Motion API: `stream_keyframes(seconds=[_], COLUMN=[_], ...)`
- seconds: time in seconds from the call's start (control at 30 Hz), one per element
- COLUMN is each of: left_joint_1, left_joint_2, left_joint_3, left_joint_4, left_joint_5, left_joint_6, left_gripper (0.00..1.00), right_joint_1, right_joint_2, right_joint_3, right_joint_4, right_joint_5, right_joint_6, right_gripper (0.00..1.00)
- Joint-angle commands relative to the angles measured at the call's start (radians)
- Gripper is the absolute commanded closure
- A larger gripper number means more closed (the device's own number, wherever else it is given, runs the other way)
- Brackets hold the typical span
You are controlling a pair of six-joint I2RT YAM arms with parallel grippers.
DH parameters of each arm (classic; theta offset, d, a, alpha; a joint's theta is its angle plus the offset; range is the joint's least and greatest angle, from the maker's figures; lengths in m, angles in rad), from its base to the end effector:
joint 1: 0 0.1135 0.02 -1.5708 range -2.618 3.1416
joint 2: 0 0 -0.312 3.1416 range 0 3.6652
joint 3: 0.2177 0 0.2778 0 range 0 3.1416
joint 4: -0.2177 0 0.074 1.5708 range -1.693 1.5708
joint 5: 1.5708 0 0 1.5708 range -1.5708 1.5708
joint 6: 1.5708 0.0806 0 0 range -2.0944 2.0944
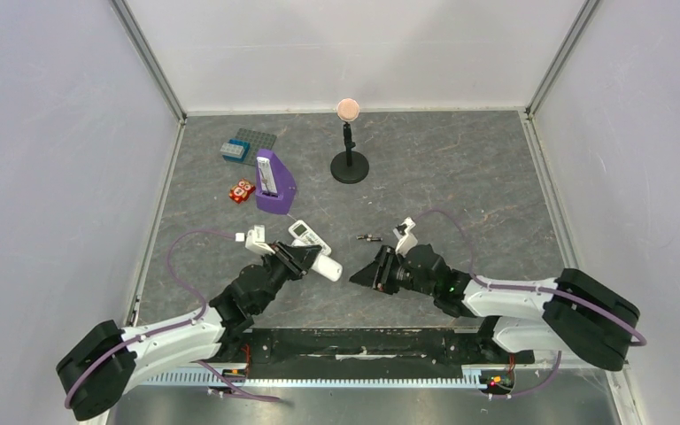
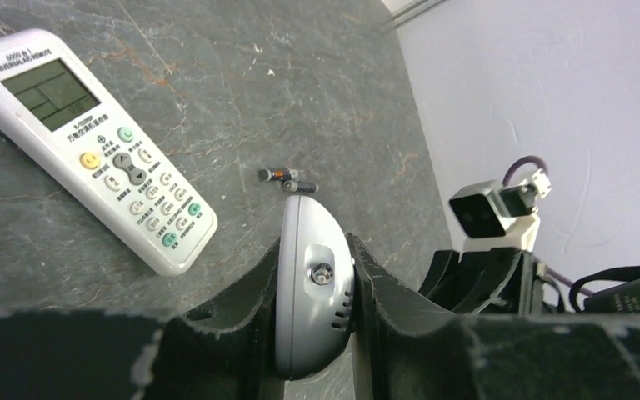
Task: Load the batteries into the remote control
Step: Remove the battery cover from the remote control.
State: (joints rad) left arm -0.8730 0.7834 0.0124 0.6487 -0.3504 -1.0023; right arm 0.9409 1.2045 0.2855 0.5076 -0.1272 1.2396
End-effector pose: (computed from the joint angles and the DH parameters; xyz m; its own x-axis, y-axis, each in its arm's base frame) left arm 0.1393 -0.1231 0.1694 -0.4642 -0.6782 -0.5696 0.2036 0.5442 -0.8139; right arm 0.1458 0.2174 0.1640 -0.8994 0.3586 -0.2501 -0.0602 0.4650 0.8832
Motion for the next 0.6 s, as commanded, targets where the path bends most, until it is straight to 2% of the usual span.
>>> stream_keyframes(seconds=[0.0, 0.13, 0.27, 0.43, 0.57], left_joint_1=[-0.004, -0.004, -0.004, -0.003, 0.007], left_joint_2=[-0.036, -0.081, -0.118, -0.102, 0.012], left_joint_3=[-0.109, -0.082, -0.016, 0.101, 0.198], left_joint_4=[0.058, -0.067, -0.227, -0.315, -0.316], left_joint_5=[-0.067, -0.056, -0.037, -0.002, 0.085], left_joint_6=[-0.025, 0.016, 0.064, 0.133, 0.159], left_gripper=[0.98, 0.98, 0.98, 0.98, 0.98], right_joint_1=[0.034, 0.05, 0.057, 0.056, 0.05], right_joint_2=[0.069, 0.134, 0.14, 0.092, 0.036], right_joint_3=[-0.01, -0.008, 0.0, 0.012, 0.025], right_joint_4=[0.194, 0.286, 0.29, 0.217, 0.111], right_joint_5=[0.056, 0.065, 0.086, 0.118, 0.168], right_joint_6=[0.056, 0.101, 0.107, 0.091, 0.059], right_gripper=[0.61, 0.59, 0.59, 0.59, 0.57])
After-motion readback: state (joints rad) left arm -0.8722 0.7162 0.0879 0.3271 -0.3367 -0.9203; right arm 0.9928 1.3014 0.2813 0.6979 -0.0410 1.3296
